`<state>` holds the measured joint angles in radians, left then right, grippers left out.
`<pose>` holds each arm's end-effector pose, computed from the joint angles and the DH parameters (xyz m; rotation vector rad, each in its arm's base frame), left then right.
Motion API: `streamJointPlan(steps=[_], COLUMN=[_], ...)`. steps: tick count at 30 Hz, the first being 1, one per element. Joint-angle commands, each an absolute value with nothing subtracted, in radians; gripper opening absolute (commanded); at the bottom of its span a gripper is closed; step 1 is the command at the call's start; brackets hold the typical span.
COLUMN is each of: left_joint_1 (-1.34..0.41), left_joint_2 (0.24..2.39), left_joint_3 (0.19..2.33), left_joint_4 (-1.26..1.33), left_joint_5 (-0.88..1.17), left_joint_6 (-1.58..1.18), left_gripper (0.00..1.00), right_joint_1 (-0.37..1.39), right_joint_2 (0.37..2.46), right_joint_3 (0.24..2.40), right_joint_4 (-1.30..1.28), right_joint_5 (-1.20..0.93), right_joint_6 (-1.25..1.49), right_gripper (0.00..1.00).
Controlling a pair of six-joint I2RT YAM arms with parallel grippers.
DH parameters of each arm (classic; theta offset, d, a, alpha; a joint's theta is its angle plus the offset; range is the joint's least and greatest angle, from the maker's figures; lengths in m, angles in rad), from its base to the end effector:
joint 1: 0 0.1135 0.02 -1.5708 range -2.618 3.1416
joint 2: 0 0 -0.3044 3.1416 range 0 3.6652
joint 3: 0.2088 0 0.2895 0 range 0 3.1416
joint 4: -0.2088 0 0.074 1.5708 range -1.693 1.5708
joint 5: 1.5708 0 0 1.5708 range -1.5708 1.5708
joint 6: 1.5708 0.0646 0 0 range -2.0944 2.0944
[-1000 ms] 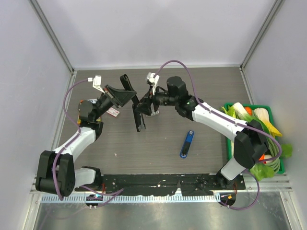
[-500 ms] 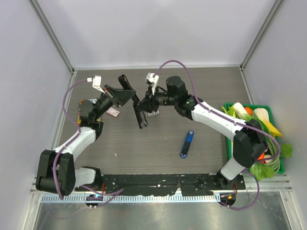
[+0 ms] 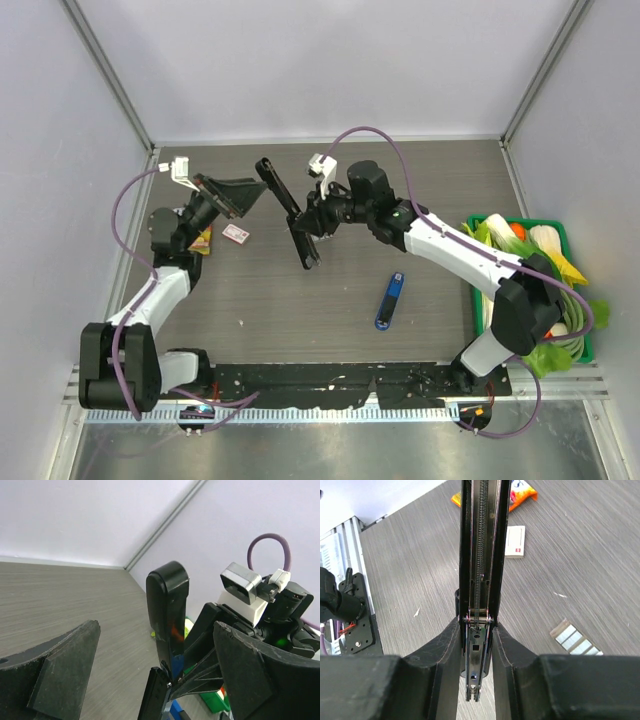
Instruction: Load the staples into the stapler
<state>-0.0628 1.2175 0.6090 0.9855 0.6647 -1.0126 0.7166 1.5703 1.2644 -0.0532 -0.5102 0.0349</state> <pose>0.2944 -0.0584 0.3324 -0.0069 1.3943 -1.3055 0.3036 0.3062 0.3440 -0.9984 1.7454 0.9831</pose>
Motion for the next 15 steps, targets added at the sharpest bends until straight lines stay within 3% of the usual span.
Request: streamJointPlan(steps=[1,6,7,10,15], left_joint_1=[0.032,0.173,0.185,0.198,0.229], left_joint_2=[1.154,1.072,1.057,1.020,0.957], left_joint_3=[0.621,0.675,0.707,0.827,0.917], left_joint_4=[0.928,0.645,0.401,0.067,-0.107], left_joint_5=[0.712,0.767,0.756,0.637,0.549], left_joint_6=[-0.985,-0.806,-0.746,-0.495,-0.364], left_gripper=[1.00,1.00,1.00,1.00,1.00], right_joint_1=[0.738,0.796,0.814,0.841,0.871], right_joint_2=[1.522,1.606,1.620,1.690,1.778], right_joint_3=[1.338,1.384,1.393,1.440,1.520], right_joint_4=[-0.070,-0.185,-0.195,-0.245,-0.317], right_joint_5=[-0.431,-0.215,-0.190,-0.141,-0.091], right_joint_6=[0.069,0.046,0.045,0.054,0.087], right_gripper=[0.01,0.01,0.01,0.01,0.01])
